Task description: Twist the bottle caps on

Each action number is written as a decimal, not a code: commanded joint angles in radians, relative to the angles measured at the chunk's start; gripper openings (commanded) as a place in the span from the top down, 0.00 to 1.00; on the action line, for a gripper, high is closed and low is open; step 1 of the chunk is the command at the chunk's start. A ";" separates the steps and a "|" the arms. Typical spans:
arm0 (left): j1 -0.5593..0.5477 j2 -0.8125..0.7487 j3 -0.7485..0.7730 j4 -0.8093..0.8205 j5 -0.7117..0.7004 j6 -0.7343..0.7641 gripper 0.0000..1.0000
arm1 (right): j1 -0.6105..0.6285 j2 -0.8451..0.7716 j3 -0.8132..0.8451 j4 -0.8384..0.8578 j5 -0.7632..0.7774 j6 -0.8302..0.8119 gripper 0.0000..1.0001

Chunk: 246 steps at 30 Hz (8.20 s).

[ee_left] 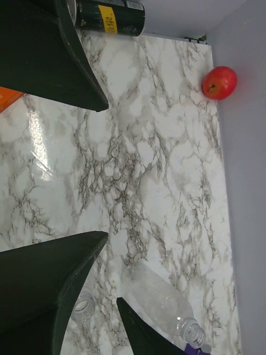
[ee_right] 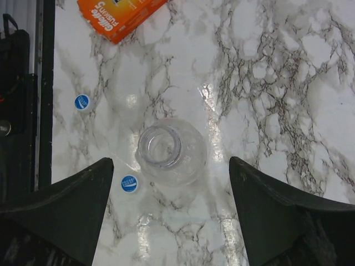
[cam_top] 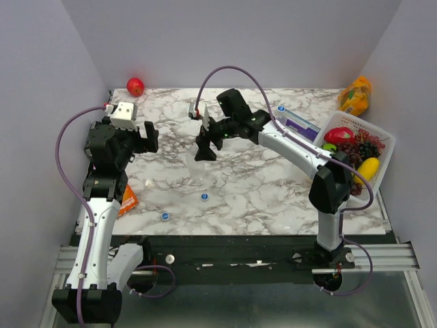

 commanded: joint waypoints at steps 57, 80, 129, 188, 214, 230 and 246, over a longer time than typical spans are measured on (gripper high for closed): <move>-0.173 -0.011 -0.361 0.129 0.575 0.223 0.52 | -0.025 -0.053 0.123 0.151 -0.358 0.302 0.47; 0.004 -0.112 -0.353 0.139 0.370 -0.010 1.00 | 0.125 -0.004 -0.360 -0.044 0.108 -0.611 0.24; -0.037 -0.012 -0.465 0.262 0.569 0.045 1.00 | 0.128 -0.178 -0.378 -0.159 0.191 -0.506 0.76; -0.643 0.299 -0.481 0.707 0.604 0.404 1.00 | 0.060 -0.327 0.033 -0.816 -0.036 -0.825 0.69; -0.643 0.264 -0.594 1.029 0.437 0.260 1.00 | 0.064 -0.249 0.073 -0.940 -0.037 -0.720 0.68; -0.653 0.269 -0.531 0.919 0.465 0.286 1.00 | 0.113 -0.226 0.091 -0.915 0.033 -0.675 0.68; -0.657 0.201 -0.694 1.261 0.249 0.203 1.00 | 0.153 -0.192 0.065 -0.872 0.147 -0.505 0.71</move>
